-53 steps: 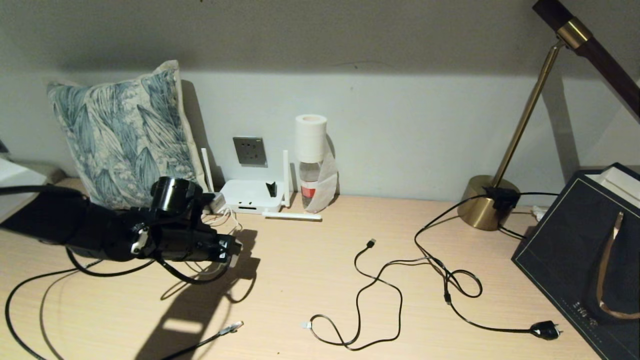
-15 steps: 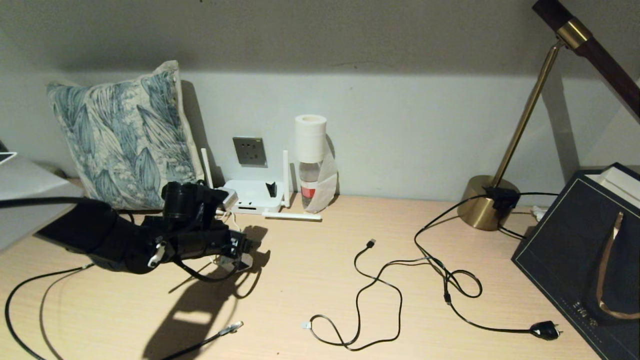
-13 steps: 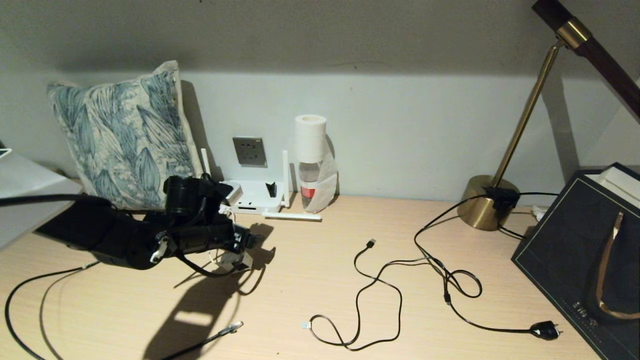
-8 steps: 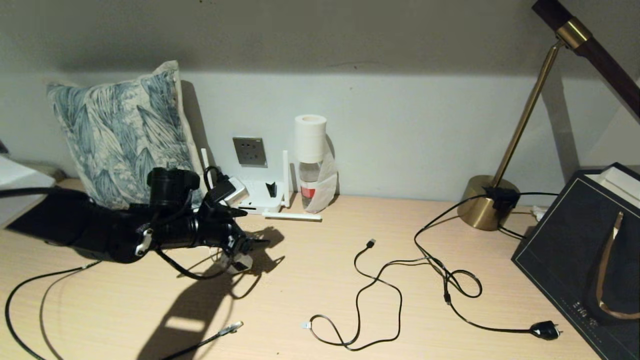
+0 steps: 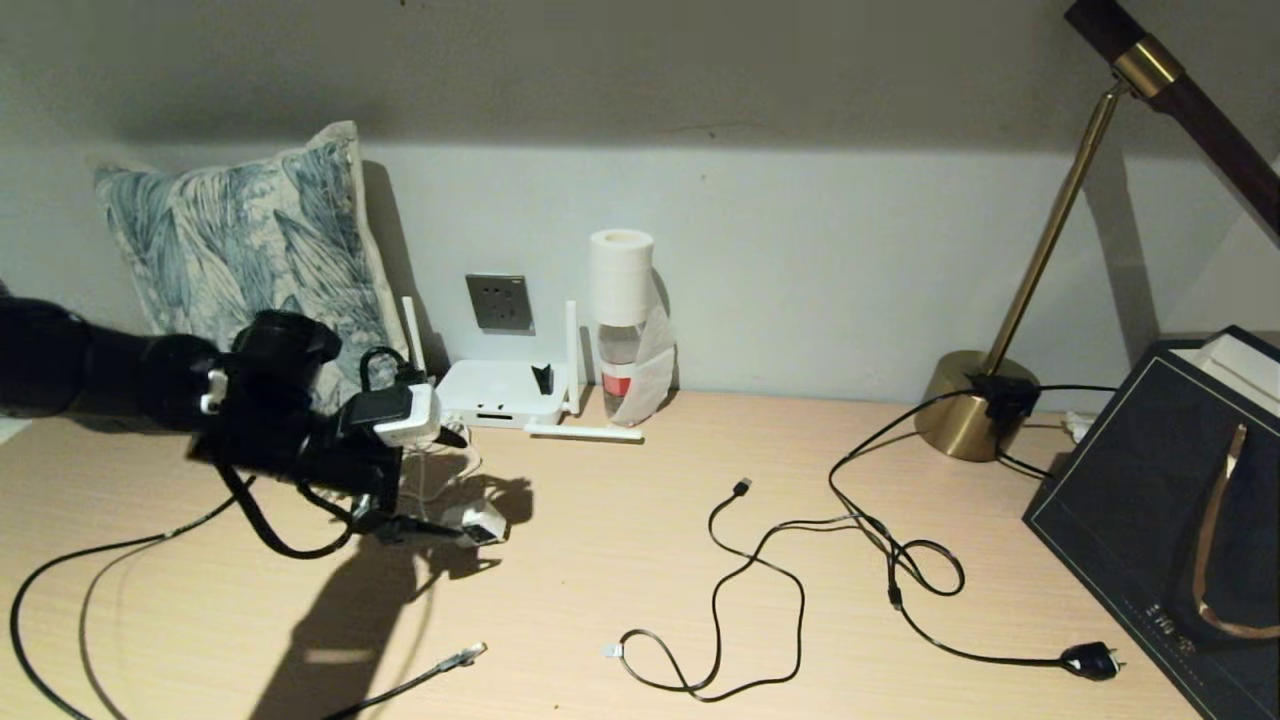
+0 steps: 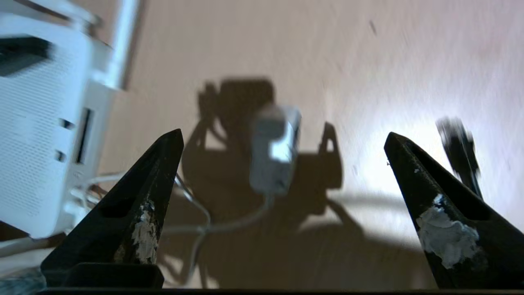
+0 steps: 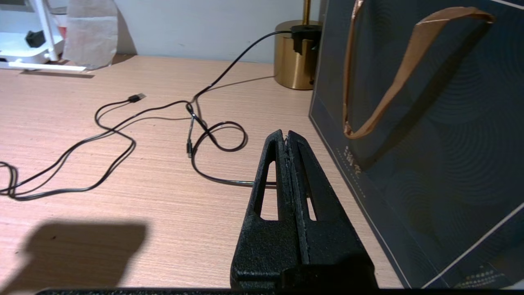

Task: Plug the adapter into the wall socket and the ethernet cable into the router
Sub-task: Plug plug into socket

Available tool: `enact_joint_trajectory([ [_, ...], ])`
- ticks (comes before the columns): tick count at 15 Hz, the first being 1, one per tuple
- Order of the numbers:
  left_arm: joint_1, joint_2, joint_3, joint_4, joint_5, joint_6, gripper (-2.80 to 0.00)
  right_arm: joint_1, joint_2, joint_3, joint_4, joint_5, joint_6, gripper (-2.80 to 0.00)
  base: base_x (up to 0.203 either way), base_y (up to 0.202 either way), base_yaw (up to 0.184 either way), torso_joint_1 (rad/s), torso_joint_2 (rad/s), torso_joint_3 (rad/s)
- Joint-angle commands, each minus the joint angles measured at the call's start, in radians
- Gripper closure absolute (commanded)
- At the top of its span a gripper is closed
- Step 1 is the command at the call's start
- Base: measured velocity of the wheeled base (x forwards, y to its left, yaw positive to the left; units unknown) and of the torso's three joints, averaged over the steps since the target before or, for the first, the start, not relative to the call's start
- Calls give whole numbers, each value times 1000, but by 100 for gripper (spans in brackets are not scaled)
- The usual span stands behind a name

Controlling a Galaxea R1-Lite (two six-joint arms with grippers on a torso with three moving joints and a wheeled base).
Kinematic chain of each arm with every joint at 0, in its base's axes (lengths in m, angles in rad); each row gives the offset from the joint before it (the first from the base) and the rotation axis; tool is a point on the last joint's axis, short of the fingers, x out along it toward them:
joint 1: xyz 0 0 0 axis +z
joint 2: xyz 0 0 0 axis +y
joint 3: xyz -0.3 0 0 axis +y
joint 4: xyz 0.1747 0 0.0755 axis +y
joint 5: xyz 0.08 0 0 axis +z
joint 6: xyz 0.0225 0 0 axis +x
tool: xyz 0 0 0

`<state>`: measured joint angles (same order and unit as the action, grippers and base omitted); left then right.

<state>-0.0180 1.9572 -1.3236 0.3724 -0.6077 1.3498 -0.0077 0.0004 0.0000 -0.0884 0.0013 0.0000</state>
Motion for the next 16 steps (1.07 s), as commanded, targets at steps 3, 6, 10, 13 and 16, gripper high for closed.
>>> enact_joint_trajectory([
  [3, 1, 92, -68, 130, 73, 93, -280, 0, 1, 35, -1, 0, 0, 0, 0, 0, 0, 0, 0, 0],
  [6, -33, 124, -65, 82, 109, 64, -280, 0, 1, 35, -1, 0, 0, 0, 0, 0, 0, 0, 0, 0],
  [10, -67, 153, -131, 66, 122, 0, -280, 0, 1, 35, -1, 0, 0, 0, 0, 0, 0, 0, 0, 0],
  [13, -76, 158, -147, 75, 140, -4, -280, 0, 0, 35, -1, 0, 0, 0, 0, 0, 0, 0, 0, 0],
  [16, -76, 170, -143, 72, 140, -1, -280, 0, 1, 35, -1, 0, 0, 0, 0, 0, 0, 0, 0, 0],
])
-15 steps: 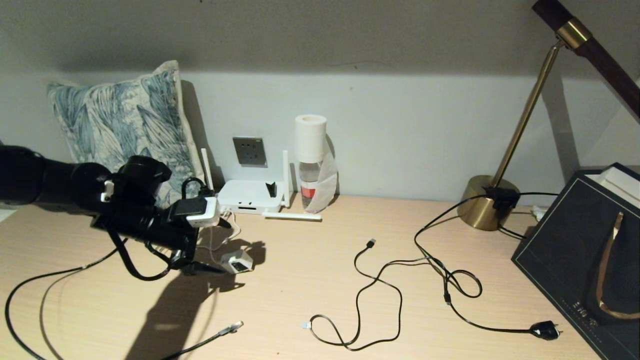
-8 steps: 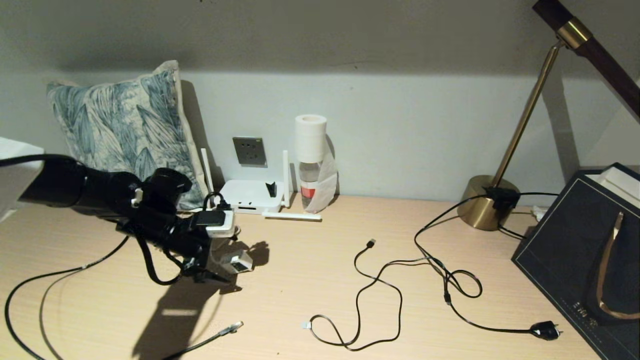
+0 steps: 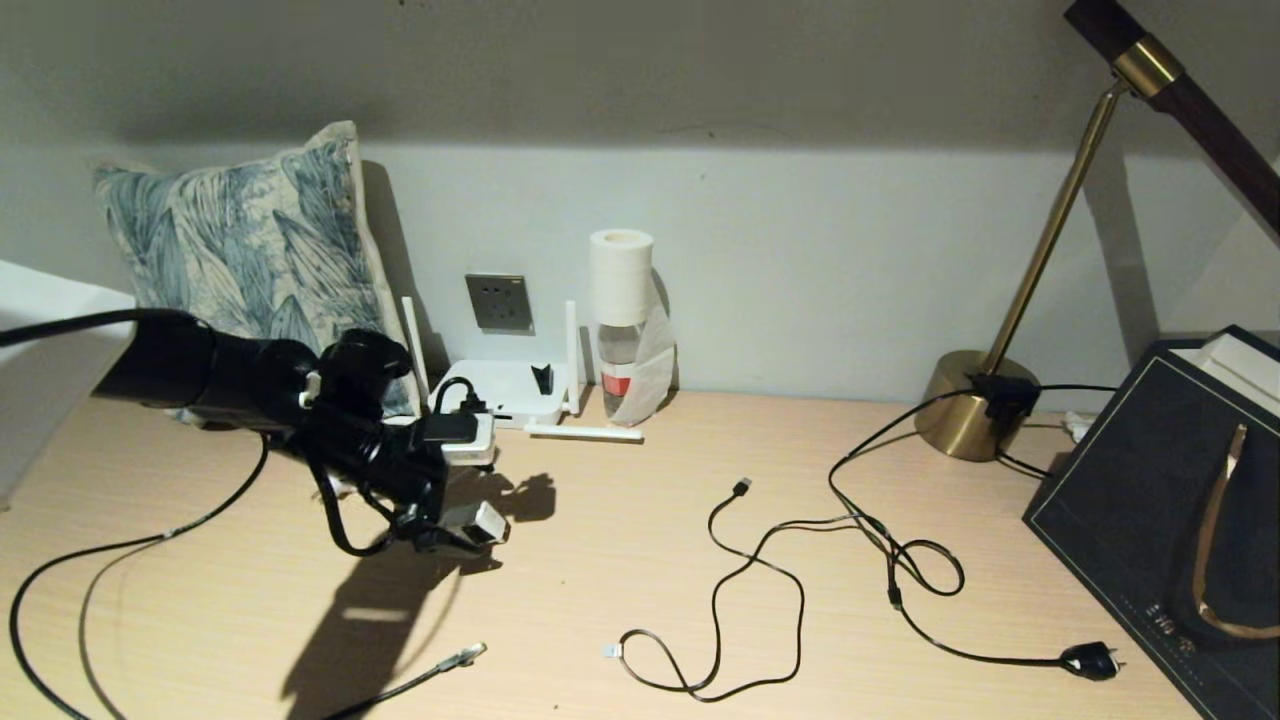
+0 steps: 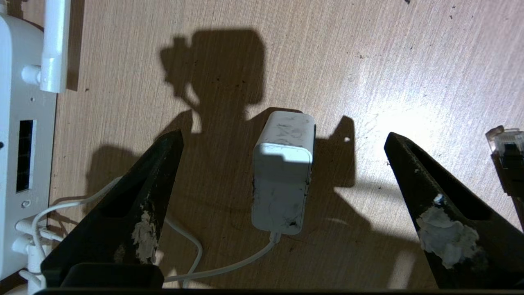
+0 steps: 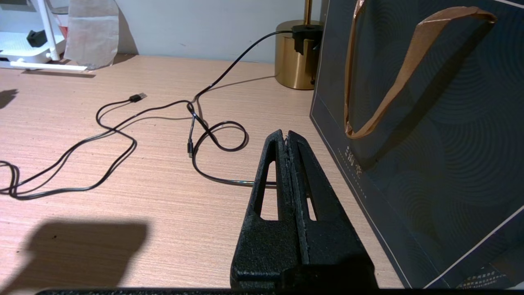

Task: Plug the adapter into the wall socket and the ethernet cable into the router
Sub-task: Plug plug into socket

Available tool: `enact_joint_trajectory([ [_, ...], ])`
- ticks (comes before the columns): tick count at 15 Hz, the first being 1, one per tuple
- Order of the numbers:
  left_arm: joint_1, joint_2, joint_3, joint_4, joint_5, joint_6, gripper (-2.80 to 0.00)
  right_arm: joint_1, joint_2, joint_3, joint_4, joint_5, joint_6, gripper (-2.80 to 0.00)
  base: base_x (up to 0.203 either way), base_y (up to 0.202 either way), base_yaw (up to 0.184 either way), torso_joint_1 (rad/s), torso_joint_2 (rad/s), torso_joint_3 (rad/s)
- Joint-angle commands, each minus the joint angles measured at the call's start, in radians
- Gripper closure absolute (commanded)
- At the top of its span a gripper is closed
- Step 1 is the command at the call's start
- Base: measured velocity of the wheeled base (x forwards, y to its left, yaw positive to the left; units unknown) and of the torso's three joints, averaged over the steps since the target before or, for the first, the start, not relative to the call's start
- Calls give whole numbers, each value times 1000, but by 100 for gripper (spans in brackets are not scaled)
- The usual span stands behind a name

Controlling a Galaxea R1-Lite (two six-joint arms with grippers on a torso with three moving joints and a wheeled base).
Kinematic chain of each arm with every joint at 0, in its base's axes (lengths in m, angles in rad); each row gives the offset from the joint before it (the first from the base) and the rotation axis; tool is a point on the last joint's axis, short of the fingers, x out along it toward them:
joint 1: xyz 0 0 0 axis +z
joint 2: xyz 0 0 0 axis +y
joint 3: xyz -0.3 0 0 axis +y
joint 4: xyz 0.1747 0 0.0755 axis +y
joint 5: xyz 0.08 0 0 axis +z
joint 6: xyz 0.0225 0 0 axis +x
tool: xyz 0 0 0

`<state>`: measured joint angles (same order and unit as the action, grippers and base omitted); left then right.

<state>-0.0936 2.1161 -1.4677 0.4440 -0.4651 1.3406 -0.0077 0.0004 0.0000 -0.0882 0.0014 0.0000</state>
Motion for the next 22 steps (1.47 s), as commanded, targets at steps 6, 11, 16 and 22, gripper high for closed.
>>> enact_joint_trajectory([
  [6, 0, 54, -4, -8, 0, 11, -280, 0, 1, 35, -1, 0, 0, 0, 0, 0, 0, 0, 0, 0],
  [11, 0, 68, -13, -10, -1, 11, -280, 0, 1, 35, -1, 0, 0, 0, 0, 0, 0, 0, 0, 0],
  [16, 2, 82, -11, -11, 0, 11, -280, 0, 1, 35, -1, 0, 0, 0, 0, 0, 0, 0, 0, 0],
  [22, 9, 82, -10, -11, 11, 9, -280, 0, 1, 35, -1, 0, 0, 0, 0, 0, 0, 0, 0, 0],
])
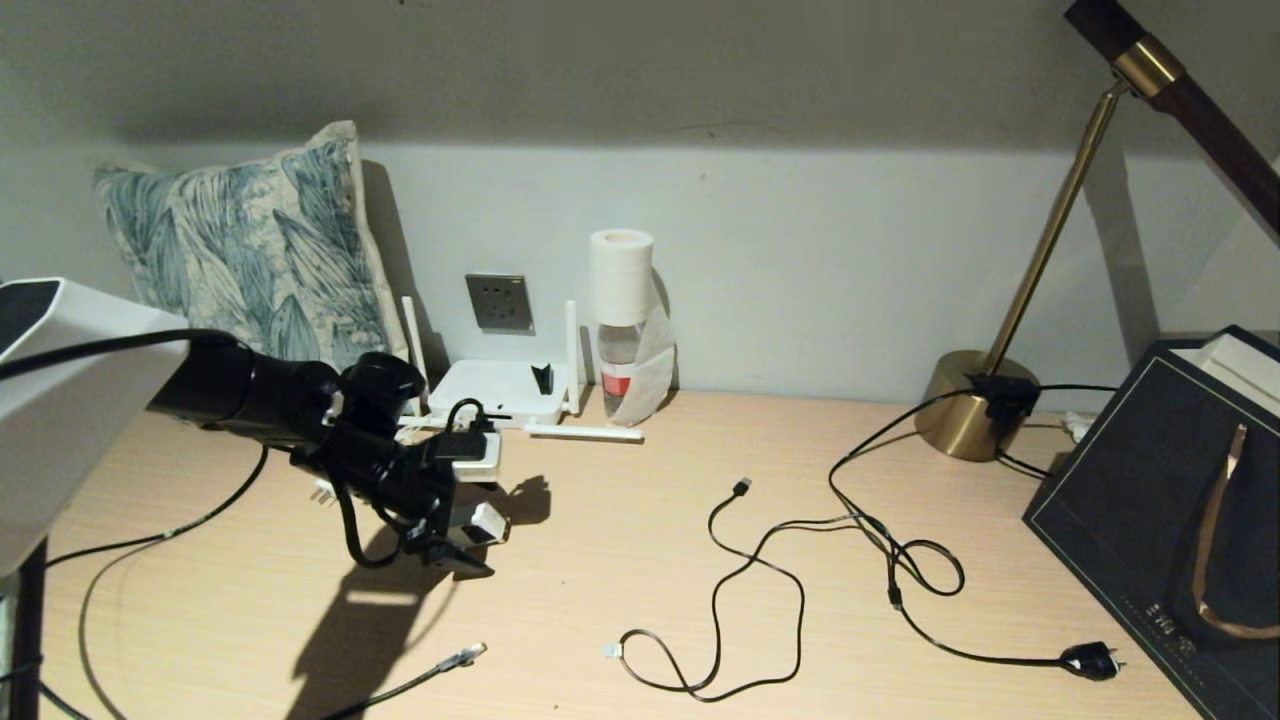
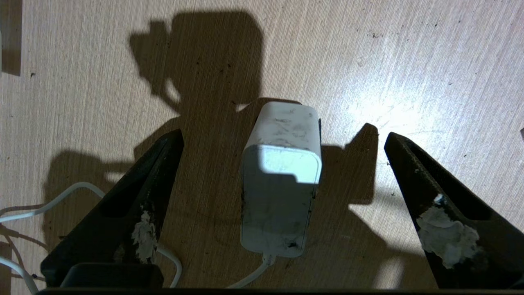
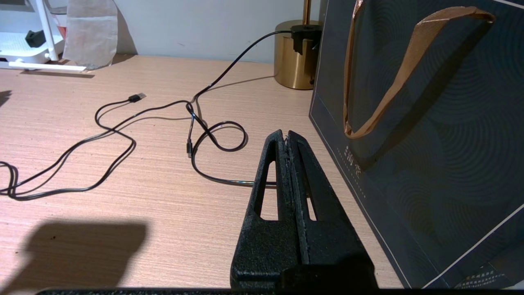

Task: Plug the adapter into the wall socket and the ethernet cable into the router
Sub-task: Plug plug into socket

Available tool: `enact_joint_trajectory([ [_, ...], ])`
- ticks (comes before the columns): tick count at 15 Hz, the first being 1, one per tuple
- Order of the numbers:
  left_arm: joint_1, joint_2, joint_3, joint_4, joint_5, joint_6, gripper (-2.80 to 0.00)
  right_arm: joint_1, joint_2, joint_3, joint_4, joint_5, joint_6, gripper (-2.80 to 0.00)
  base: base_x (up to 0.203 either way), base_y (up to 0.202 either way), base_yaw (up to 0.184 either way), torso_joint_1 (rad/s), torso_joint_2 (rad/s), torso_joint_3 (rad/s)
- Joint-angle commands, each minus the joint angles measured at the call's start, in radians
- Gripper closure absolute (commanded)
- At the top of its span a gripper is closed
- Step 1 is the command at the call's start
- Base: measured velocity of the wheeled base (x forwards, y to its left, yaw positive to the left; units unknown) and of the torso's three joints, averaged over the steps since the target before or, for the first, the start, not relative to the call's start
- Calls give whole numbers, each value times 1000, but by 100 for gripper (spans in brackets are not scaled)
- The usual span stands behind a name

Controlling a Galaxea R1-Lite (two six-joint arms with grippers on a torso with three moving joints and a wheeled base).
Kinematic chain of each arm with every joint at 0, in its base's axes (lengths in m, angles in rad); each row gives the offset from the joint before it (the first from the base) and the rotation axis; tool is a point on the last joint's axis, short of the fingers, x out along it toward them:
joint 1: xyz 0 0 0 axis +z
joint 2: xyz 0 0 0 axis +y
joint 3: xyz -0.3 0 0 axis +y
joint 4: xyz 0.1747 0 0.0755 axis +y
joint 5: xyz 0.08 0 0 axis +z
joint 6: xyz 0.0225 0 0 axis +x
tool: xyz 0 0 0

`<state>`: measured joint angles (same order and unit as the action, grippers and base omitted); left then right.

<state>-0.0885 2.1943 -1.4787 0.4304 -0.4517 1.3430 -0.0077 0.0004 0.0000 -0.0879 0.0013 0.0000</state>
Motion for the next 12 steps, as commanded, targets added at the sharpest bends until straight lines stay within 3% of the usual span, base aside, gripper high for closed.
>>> enact_joint_trajectory([
  [1, 3, 5, 3, 2, -4, 5, 0, 0, 1, 35, -1, 0, 0, 0, 0, 0, 0, 0, 0, 0],
  [12, -4, 24, 8, 1, -8, 2, 0, 0, 1, 35, -1, 0, 0, 0, 0, 0, 0, 0, 0, 0],
])
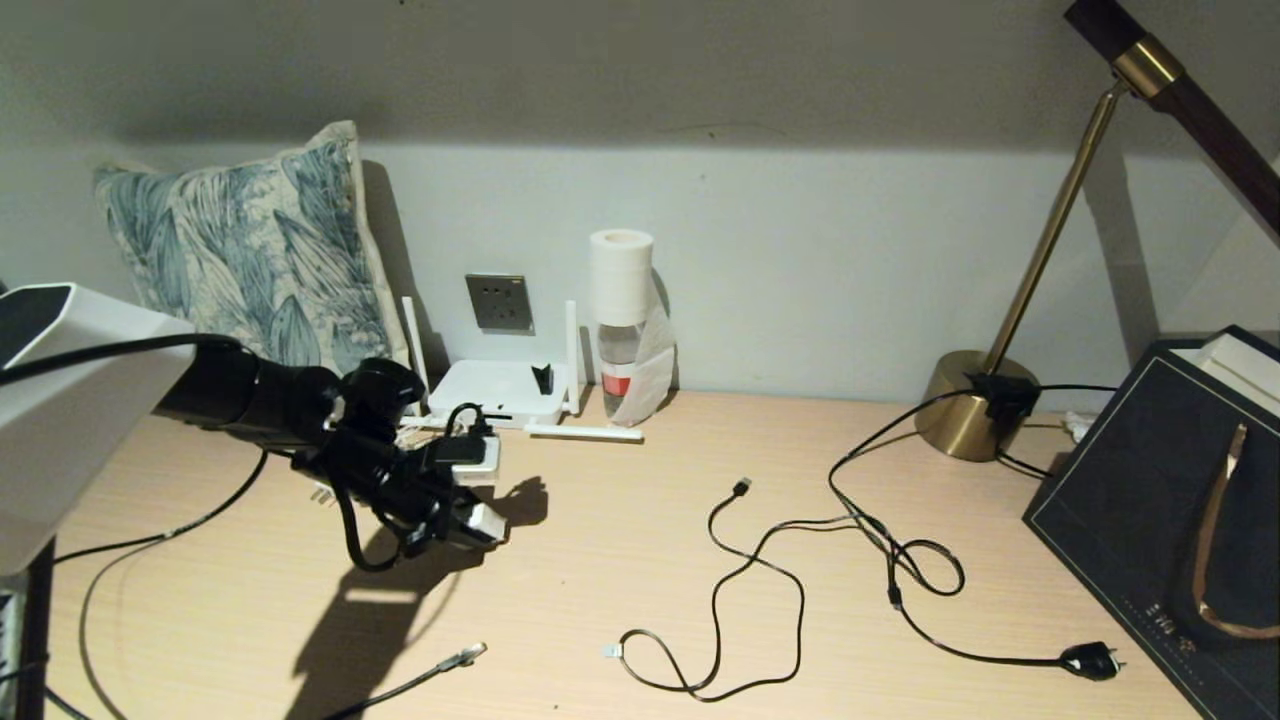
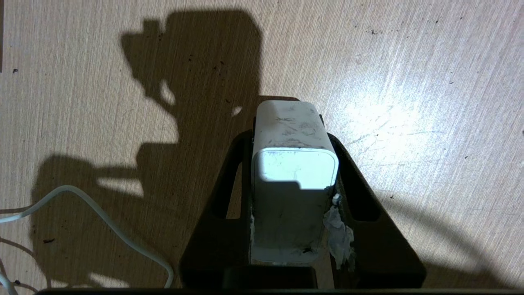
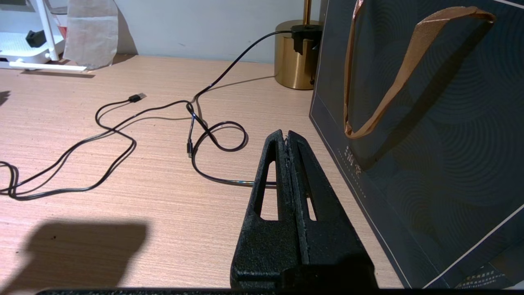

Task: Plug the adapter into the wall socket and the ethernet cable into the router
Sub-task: Plug plug into socket

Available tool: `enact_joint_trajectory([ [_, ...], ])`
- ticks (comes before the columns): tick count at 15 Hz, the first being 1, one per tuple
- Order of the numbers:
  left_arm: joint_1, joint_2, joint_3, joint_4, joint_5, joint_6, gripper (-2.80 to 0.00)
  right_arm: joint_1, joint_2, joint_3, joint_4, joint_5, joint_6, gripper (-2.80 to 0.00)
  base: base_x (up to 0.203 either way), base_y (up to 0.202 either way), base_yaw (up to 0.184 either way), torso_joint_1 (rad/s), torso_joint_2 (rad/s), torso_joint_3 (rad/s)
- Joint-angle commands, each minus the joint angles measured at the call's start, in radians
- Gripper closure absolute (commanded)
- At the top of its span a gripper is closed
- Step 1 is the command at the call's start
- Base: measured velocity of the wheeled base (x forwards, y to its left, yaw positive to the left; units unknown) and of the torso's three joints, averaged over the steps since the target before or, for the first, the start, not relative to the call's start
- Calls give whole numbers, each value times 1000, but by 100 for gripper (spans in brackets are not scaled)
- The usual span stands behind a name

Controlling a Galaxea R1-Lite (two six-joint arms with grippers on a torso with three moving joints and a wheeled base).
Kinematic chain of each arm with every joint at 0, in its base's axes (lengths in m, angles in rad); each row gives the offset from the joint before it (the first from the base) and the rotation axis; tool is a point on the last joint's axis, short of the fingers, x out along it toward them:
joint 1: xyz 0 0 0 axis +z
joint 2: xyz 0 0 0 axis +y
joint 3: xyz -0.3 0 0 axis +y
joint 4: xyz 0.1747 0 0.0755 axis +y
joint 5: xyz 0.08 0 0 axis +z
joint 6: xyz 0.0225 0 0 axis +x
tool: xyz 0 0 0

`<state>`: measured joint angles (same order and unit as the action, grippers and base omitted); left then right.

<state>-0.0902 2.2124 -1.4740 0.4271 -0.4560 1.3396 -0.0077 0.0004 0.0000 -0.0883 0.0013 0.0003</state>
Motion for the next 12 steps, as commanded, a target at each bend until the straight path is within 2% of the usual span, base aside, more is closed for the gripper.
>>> enact_joint_trajectory([
  [1, 0, 4, 10, 4, -8, 4, 0, 0, 1, 35, -1, 0, 0, 0, 0, 0, 0, 0, 0, 0],
  [3, -2, -21, 59, 1, -52, -25, 0, 0, 1, 35, -1, 0, 0, 0, 0, 0, 0, 0, 0, 0],
  [4, -5, -52, 85, 1, -82, -58, 0, 0, 1, 35, -1, 0, 0, 0, 0, 0, 0, 0, 0, 0],
  [5, -13, -94, 112, -4, -104, -118, 0, 0, 1, 35, -1, 0, 0, 0, 0, 0, 0, 0, 0, 0],
  [6, -26, -155, 134, -11, -126, -211, 0, 0, 1, 35, -1, 0, 0, 0, 0, 0, 0, 0, 0, 0],
  [8, -61, -291, 154, -21, -192, -458, 0, 0, 1, 35, -1, 0, 0, 0, 0, 0, 0, 0, 0, 0],
  [9, -70, -367, 162, -22, -222, -550, 0, 0, 1, 35, -1, 0, 0, 0, 0, 0, 0, 0, 0, 0],
  [11, -72, -502, 181, -21, -254, -722, 0, 0, 1, 35, -1, 0, 0, 0, 0, 0, 0, 0, 0, 0],
  [12, -72, -566, 187, -20, -261, -850, 0, 0, 1, 35, -1, 0, 0, 0, 0, 0, 0, 0, 0, 0],
])
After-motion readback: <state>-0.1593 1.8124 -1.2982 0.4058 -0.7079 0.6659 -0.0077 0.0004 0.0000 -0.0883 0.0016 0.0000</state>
